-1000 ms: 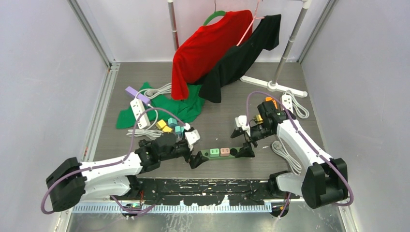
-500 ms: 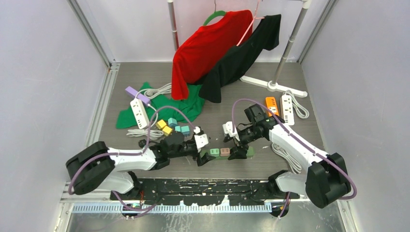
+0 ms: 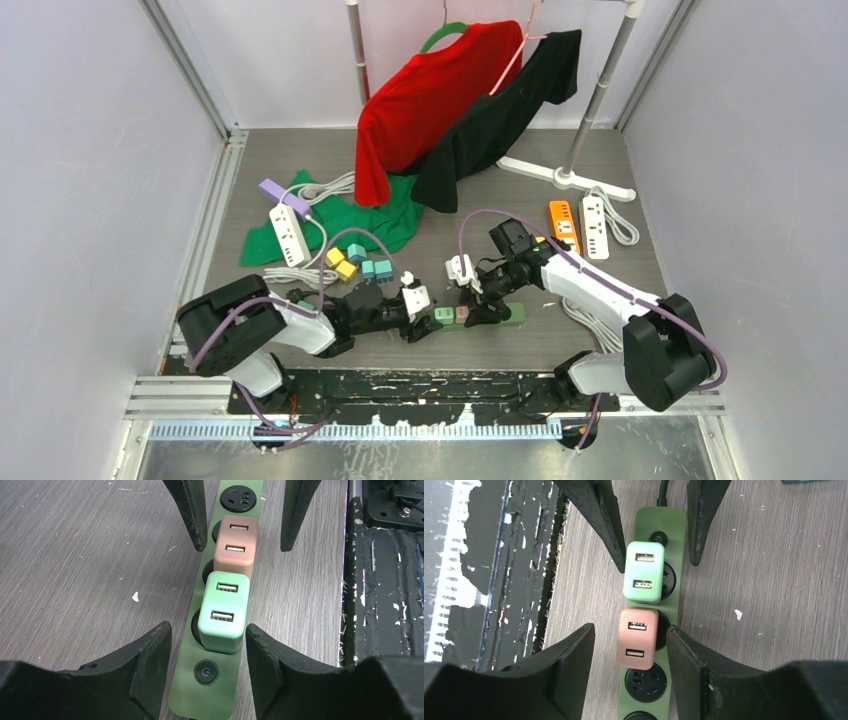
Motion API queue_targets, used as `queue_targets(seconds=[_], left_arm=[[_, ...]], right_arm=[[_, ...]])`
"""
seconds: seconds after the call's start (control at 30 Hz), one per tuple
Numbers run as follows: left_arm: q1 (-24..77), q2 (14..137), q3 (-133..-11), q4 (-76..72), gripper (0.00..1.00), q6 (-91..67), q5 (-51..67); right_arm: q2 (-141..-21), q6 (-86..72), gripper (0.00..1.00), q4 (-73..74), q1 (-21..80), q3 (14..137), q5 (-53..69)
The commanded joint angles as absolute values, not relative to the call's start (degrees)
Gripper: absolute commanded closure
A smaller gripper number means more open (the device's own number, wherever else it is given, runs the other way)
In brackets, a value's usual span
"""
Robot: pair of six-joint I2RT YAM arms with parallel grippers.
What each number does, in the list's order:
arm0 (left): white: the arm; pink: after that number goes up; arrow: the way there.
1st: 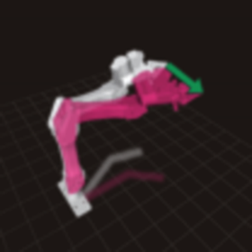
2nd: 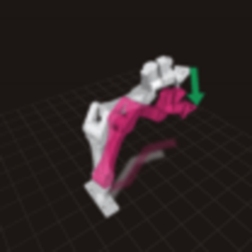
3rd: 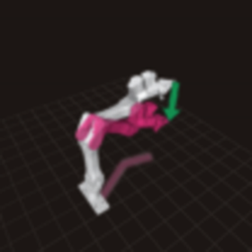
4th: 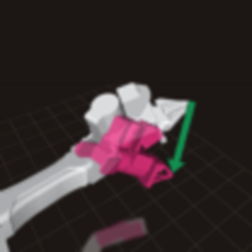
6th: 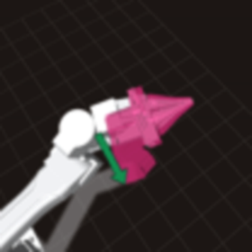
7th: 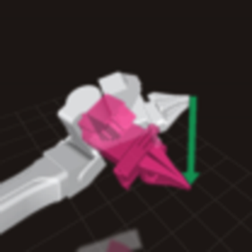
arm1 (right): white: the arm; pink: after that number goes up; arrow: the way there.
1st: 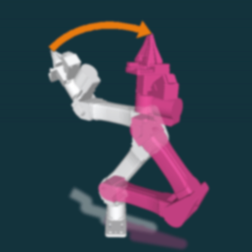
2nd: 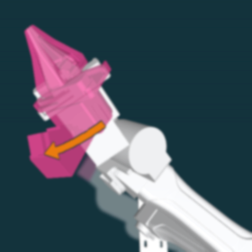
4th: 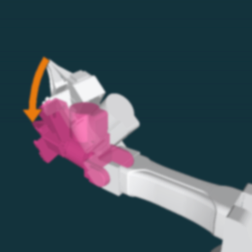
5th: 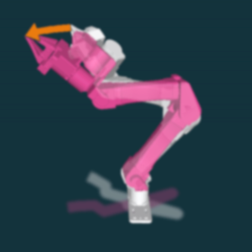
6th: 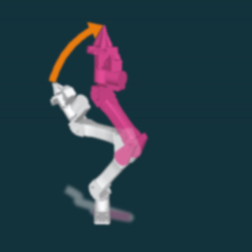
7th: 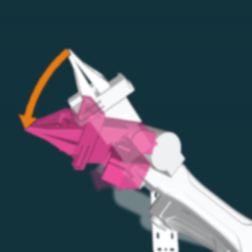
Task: Pull the plug off the socket
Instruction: Remove the plug from the socket.
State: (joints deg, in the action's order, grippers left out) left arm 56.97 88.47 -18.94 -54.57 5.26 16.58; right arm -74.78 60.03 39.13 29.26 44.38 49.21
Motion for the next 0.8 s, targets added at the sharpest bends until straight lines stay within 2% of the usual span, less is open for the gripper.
queue_targets(seconds=[0.0,0.1,0.23,0.57,0.6,0.77], left_arm=[[56.9,90.8,-18.8,-67.1,0.45,3.5,18.4],[56.9,92.0,-17.7,-70.5,0.45,2.8,18.7],[56.9,94.1,-16.5,-76.5,0.52,2.5,19.3],[57.1,97.9,-17.6,-77.7,0.58,3.4,22.1],[57.2,98.7,-18.0,-77.6,0.61,3.7,22.3],[57.6,100.9,-18.8,-77.6,0.88,4.6,23.5]], right_arm=[[-75.2,59.7,0.42,37.3,29.6,44.9,48.4],[-75.8,61.7,0.46,38.4,29.7,44.9,49.1],[-76.3,62.3,0.52,38.8,30.1,45.2,48.9],[-77.0,65.8,0.72,41.8,30.4,46.4,49.2],[-77.0,66.5,0.75,42.3,30.4,46.6,48.6],[-76.3,69.0,0.88,44.4,30.5,47.3,45.3]])
